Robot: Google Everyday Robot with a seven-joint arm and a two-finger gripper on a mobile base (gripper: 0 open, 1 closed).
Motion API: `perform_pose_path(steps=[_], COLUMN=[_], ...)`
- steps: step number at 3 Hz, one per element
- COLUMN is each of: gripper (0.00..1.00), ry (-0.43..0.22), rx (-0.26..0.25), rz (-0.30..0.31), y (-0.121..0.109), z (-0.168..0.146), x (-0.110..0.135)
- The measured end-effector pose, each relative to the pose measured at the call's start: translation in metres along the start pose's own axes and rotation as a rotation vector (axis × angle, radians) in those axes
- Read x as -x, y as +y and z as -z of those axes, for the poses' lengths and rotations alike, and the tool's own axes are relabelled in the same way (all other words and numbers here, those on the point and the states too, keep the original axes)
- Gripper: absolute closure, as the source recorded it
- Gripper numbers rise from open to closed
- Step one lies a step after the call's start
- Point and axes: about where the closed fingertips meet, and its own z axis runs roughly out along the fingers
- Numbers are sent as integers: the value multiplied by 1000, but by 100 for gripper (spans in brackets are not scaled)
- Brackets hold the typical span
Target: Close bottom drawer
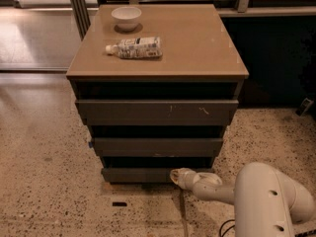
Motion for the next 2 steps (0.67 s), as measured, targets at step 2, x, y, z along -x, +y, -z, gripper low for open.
perform_pose_path(steps=[2], gripper=[100], ry=[19], rx=[-8], rz=[20], y=[5], z=[-17], x=[-15])
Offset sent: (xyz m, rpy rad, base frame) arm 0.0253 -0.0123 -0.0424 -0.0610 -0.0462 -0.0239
